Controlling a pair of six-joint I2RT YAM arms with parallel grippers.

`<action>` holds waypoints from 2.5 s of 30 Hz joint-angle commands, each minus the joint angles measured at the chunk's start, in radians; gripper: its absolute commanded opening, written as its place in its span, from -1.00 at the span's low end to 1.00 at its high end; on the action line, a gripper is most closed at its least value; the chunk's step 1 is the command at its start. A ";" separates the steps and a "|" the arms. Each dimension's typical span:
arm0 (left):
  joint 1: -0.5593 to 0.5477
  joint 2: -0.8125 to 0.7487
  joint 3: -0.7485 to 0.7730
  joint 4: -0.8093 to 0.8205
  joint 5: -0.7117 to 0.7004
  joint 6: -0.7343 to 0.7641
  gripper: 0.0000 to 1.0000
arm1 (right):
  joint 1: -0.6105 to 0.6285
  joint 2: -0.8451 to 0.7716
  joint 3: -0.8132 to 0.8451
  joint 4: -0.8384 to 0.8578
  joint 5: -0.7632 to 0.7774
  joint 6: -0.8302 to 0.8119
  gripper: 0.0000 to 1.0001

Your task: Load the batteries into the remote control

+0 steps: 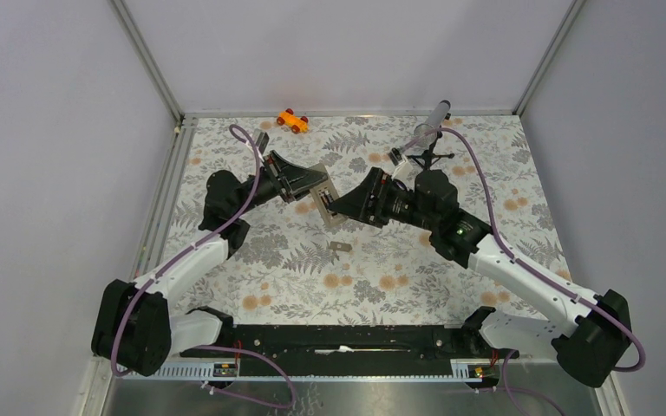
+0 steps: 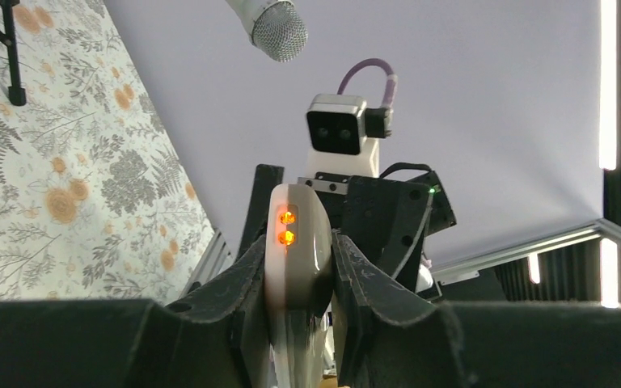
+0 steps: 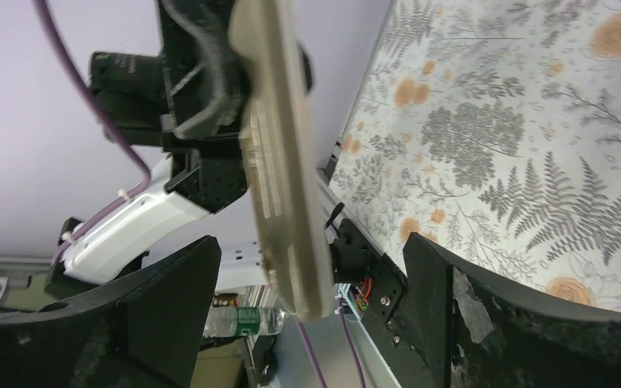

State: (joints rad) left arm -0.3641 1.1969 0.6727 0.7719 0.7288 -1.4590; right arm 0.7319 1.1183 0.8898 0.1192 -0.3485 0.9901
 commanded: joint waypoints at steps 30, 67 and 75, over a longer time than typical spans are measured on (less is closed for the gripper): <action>0.007 -0.084 0.096 0.054 0.215 0.214 -0.75 | -0.004 0.097 0.013 0.264 -0.273 -0.114 -0.65; 0.183 -0.192 0.067 -0.552 -0.126 0.411 -1.00 | -0.004 0.040 -0.029 0.042 -0.130 -0.387 0.83; 0.288 -0.242 0.142 -1.066 -0.407 0.633 -1.00 | 0.009 0.229 0.010 -0.240 0.163 -0.812 0.61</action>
State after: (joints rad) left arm -0.1005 0.9981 0.7483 -0.0502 0.4873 -0.9562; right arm 0.7326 1.2396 0.8650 0.0677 -0.4019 0.4599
